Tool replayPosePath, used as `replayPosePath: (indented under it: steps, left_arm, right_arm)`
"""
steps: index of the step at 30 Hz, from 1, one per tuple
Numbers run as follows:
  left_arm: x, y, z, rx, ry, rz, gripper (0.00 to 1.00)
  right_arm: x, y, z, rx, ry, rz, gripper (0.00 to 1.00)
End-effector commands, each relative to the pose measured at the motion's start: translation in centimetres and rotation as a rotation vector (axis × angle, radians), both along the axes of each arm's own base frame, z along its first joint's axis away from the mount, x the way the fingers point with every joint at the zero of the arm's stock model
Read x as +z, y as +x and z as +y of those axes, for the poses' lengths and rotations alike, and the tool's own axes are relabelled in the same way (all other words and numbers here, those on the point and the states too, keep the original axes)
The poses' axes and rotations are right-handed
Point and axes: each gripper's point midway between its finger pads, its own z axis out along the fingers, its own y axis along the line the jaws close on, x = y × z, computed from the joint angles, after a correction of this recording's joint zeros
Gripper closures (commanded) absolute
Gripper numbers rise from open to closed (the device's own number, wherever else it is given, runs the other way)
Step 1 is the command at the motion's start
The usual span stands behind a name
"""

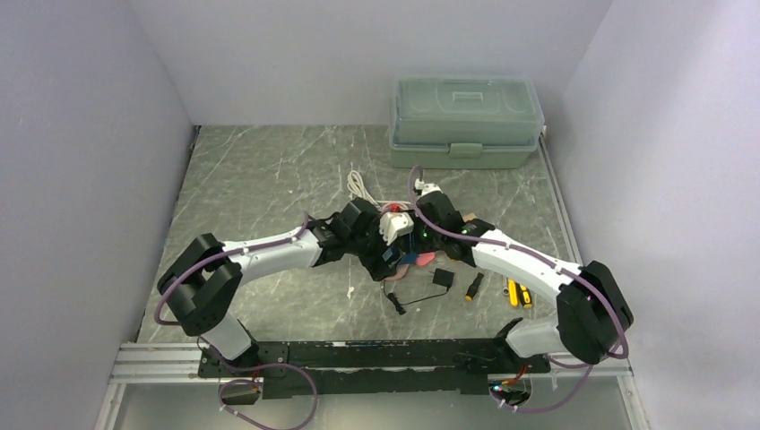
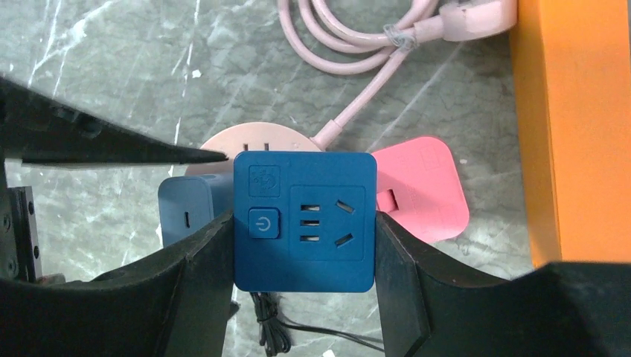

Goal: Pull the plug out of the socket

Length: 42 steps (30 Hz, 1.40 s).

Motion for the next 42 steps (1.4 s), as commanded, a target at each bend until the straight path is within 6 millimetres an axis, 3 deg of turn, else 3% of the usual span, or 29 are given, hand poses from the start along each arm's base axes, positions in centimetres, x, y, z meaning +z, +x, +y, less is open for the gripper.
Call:
replayPosePath:
  steps: [1,7,12,20,24,32,38,42]
  left_arm:
    - [0.6,0.1,1.1,0.114,0.021,0.084,0.01]
    - [6.9,2.8,2.2,0.225,-0.201,0.121,0.0]
    - [10.4,4.0,4.2,0.29,-0.345,0.135,0.0]
    - [11.0,3.3,4.9,0.308,-0.426,0.22,0.0]
    - [11.6,4.1,5.9,0.355,-0.478,0.234,0.0]
    - [10.6,6.0,6.9,0.423,-0.507,0.39,0.02]
    - [7.8,5.2,6.1,0.386,-0.448,0.552,0.15]
    - [7.2,5.2,5.8,0.37,-0.437,0.593,0.23]
  right_arm:
    - [8.3,2.2,4.5,0.087,0.192,-0.343,1.0]
    - [9.1,3.4,4.3,0.059,0.163,-0.421,1.0]
    - [10.7,5.1,4.1,-0.011,0.191,-0.518,1.0]
    - [13.2,6.0,4.5,-0.046,0.261,-0.595,1.0]
    - [14.1,4.8,4.7,0.009,0.339,-0.672,1.0]
    - [14.7,2.5,4.6,0.12,0.401,-0.794,1.0]
    - [15.2,1.0,4.4,0.177,0.436,-0.843,1.0]
    - [15.3,0.1,5.0,0.241,0.455,-0.849,1.0]
